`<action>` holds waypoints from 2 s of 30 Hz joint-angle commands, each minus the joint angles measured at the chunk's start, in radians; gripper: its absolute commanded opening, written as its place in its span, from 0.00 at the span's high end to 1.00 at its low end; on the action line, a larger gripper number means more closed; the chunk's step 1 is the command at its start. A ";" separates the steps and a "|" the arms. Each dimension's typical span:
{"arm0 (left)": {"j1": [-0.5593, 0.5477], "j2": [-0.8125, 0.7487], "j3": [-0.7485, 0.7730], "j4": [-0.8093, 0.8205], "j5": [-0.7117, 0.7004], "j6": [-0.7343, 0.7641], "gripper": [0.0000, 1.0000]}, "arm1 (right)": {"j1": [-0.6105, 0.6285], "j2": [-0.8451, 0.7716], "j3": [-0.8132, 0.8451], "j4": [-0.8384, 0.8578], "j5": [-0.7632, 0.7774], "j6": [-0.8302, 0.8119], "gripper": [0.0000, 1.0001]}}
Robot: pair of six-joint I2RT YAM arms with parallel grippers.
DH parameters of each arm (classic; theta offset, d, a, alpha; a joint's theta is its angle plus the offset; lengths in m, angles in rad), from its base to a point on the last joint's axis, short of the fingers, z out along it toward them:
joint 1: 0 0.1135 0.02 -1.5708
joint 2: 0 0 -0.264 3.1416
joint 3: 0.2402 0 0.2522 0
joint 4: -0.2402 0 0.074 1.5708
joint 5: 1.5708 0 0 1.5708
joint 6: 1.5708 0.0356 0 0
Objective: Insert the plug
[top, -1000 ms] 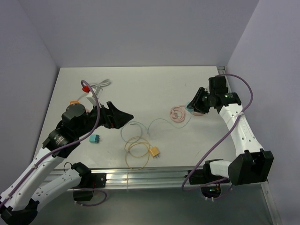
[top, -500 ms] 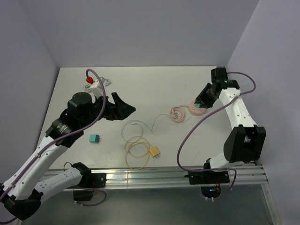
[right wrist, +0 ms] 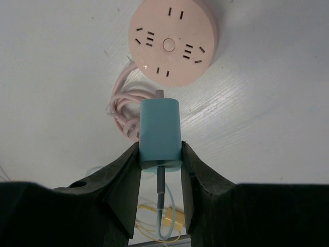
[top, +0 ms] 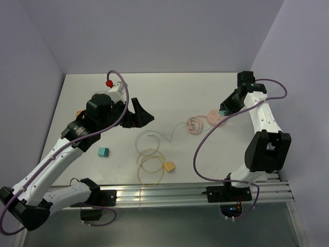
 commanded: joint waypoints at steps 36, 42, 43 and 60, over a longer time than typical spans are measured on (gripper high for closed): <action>0.083 0.092 0.028 0.084 0.121 -0.007 0.03 | -0.075 0.270 0.138 -0.082 -0.119 -0.026 1.00; 0.085 0.095 0.026 0.098 0.138 -0.011 0.03 | -0.076 0.329 0.185 -0.117 -0.135 -0.101 1.00; 0.085 0.097 0.025 0.103 0.144 -0.013 0.03 | -0.078 0.336 0.193 -0.129 -0.141 -0.108 1.00; 0.087 0.062 0.006 0.123 0.166 -0.028 0.03 | -0.110 0.379 0.222 -0.177 -0.214 -0.062 1.00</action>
